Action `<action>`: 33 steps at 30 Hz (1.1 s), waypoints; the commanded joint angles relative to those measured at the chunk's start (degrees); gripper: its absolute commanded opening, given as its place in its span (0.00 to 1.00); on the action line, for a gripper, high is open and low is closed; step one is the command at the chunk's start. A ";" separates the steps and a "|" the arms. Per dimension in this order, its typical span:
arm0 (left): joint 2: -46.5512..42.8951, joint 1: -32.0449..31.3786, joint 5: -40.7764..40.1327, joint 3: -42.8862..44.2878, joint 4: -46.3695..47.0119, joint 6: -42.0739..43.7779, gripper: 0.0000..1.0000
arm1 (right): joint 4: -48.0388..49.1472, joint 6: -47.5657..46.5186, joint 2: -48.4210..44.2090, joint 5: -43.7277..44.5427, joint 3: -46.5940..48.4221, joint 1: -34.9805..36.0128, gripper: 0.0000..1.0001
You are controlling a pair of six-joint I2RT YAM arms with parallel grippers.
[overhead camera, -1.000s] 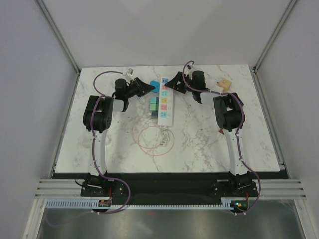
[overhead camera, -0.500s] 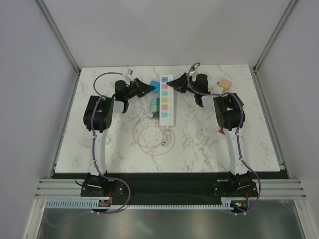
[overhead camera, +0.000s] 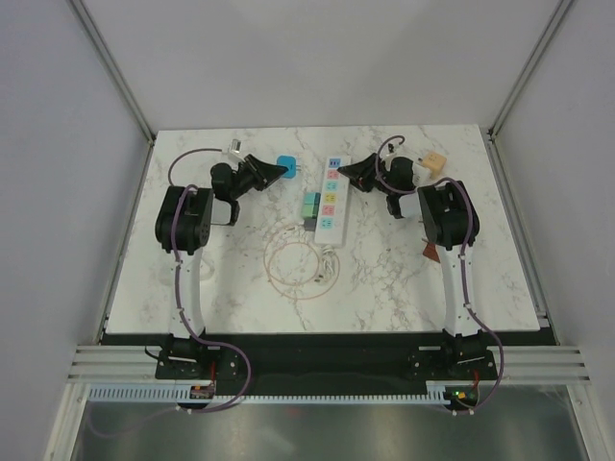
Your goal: Pull the plug off the socket
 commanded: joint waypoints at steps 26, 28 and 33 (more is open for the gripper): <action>-16.17 10.89 -24.10 -6.26 -34.20 10.90 0.18 | 6.07 -4.07 0.68 0.18 3.79 -0.15 0.00; -17.13 11.34 -25.68 -7.14 -34.38 10.63 0.23 | 5.81 -4.16 0.85 0.18 3.97 -0.06 0.00; -18.63 11.95 -29.46 -7.67 -36.75 11.42 0.29 | 5.46 -4.25 0.94 0.10 4.15 0.20 0.00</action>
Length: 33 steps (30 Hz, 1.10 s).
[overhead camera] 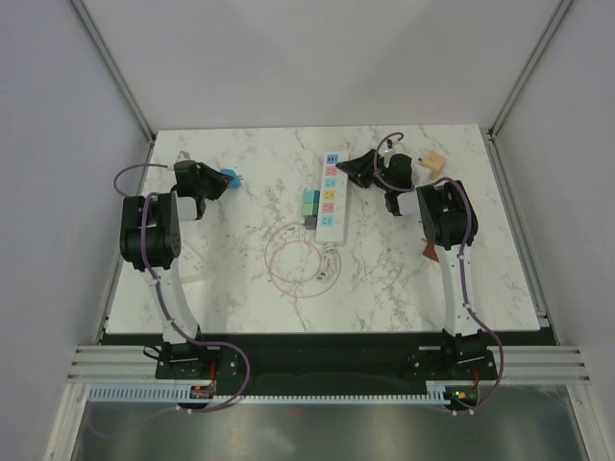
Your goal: Pull the plug off the socket
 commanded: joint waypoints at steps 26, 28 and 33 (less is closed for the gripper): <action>-5.91 -7.87 17.87 -1.11 18.33 14.83 0.78 | 9.76 -1.39 3.49 -8.31 6.95 0.31 0.00; -3.43 -7.96 23.01 0.57 21.93 12.97 0.78 | 13.19 1.51 4.11 -9.37 7.56 0.31 0.00; 1.23 -9.01 34.35 5.49 23.45 10.76 0.80 | 16.53 3.80 4.20 -11.39 8.26 0.40 0.00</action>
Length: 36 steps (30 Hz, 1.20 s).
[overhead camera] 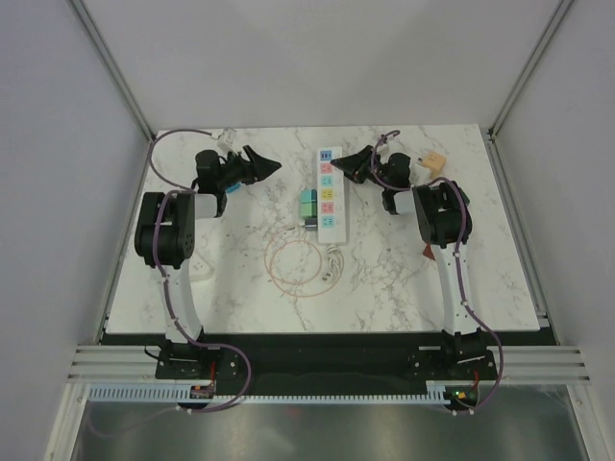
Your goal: Pull the plug off the socket
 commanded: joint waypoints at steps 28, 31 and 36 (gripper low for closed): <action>7.59 -8.38 24.86 15.33 -28.97 8.87 0.78 | 14.22 3.32 0.92 -6.51 4.56 -0.13 0.00; 8.20 -8.47 23.29 15.86 -29.68 9.22 0.78 | 14.31 3.32 0.92 -6.51 4.56 -0.04 0.00; 9.52 -8.73 24.59 17.43 -29.86 9.22 0.79 | 14.48 3.49 0.75 -6.59 4.38 -0.04 0.00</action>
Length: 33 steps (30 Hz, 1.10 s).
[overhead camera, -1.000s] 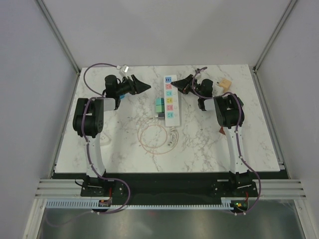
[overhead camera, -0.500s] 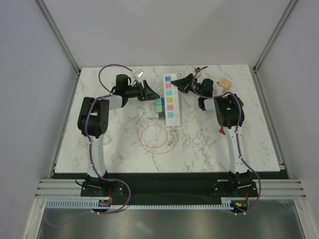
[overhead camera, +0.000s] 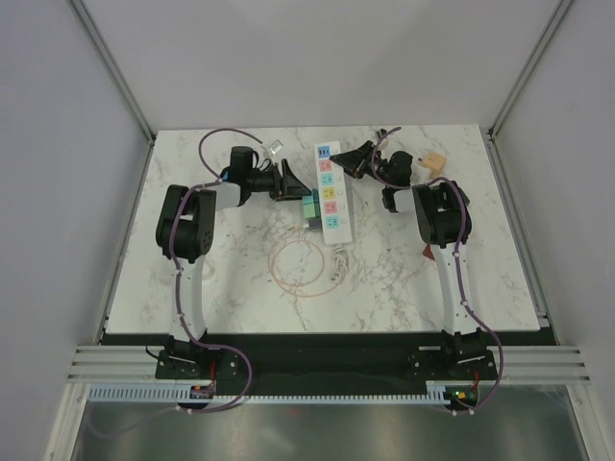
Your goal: Pull the plug off the socket
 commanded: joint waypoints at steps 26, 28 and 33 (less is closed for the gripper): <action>5.46 -1.15 6.79 5.28 7.56 -6.01 0.19 | 6.07 -1.93 -0.15 -0.12 1.67 0.05 0.00; 5.63 -0.80 6.09 5.19 7.56 -6.54 0.06 | 5.71 -2.28 -0.50 0.58 0.97 -0.04 0.00; 6.16 1.40 3.63 3.96 8.34 -8.73 0.02 | 6.42 -2.38 -1.20 1.99 -0.88 -1.27 0.00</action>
